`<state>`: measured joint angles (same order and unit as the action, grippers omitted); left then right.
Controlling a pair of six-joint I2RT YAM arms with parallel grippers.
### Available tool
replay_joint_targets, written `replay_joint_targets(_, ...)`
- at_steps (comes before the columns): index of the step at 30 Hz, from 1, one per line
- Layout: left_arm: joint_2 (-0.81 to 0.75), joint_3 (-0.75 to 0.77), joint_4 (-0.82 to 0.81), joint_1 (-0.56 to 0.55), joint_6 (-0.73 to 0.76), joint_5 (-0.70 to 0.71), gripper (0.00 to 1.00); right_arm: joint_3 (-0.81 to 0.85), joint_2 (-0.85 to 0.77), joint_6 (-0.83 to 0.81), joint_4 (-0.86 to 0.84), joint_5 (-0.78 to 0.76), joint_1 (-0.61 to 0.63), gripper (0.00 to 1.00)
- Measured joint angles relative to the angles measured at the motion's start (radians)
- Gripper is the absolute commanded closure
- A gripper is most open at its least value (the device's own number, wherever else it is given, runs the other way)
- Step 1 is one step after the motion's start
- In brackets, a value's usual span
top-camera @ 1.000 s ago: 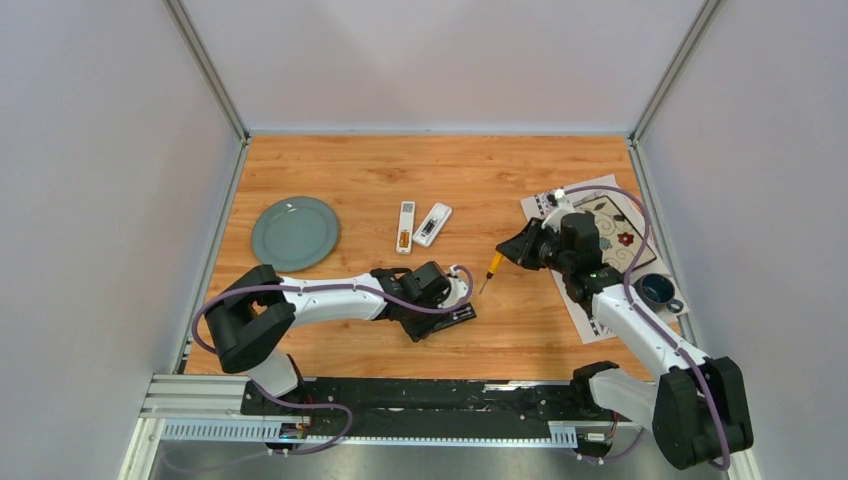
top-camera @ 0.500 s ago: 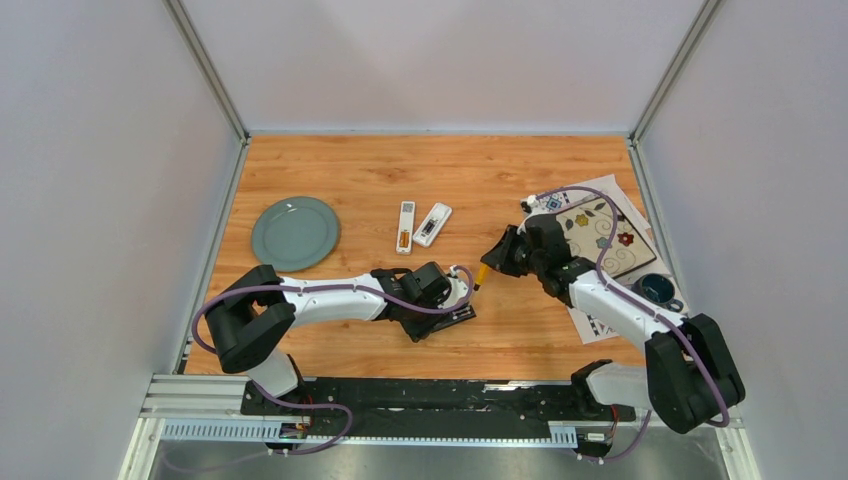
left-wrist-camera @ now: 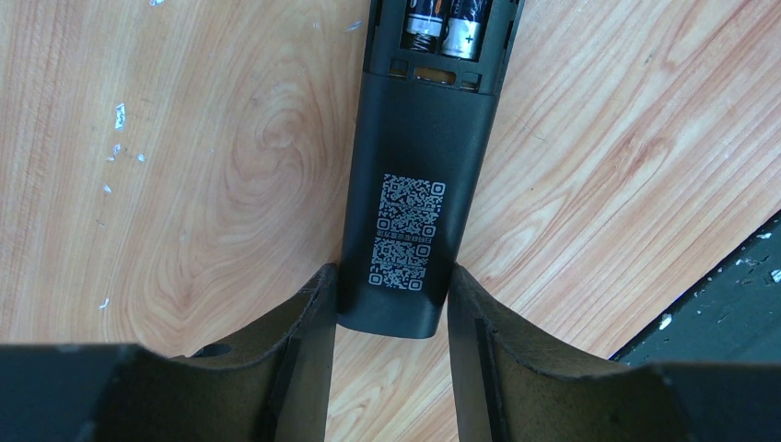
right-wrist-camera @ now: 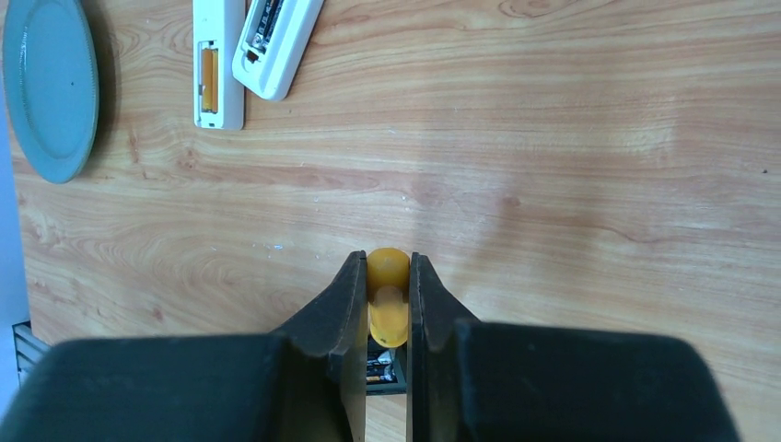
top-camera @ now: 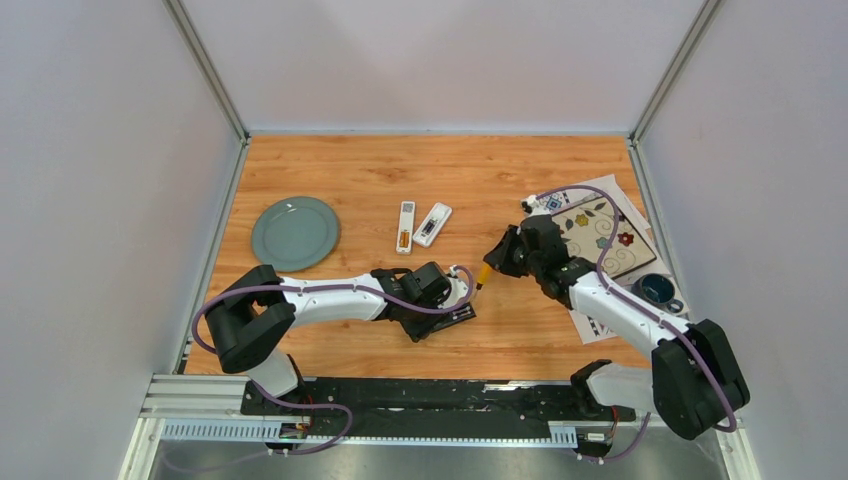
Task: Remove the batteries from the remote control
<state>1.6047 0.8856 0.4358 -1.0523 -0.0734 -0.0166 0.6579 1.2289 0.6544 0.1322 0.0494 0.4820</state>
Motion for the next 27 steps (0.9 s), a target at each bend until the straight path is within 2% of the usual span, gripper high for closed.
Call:
replay_joint_targets(15,0.000,0.000,0.000,-0.001,-0.007,0.003,0.59,-0.004,-0.015,-0.022,0.029,-0.090,0.059,1.00)
replay_joint_targets(27,0.000,0.000,0.000,-0.002,-0.011,0.004,0.59,-0.011,-0.167,-0.043,0.024,-0.134,0.082,1.00)
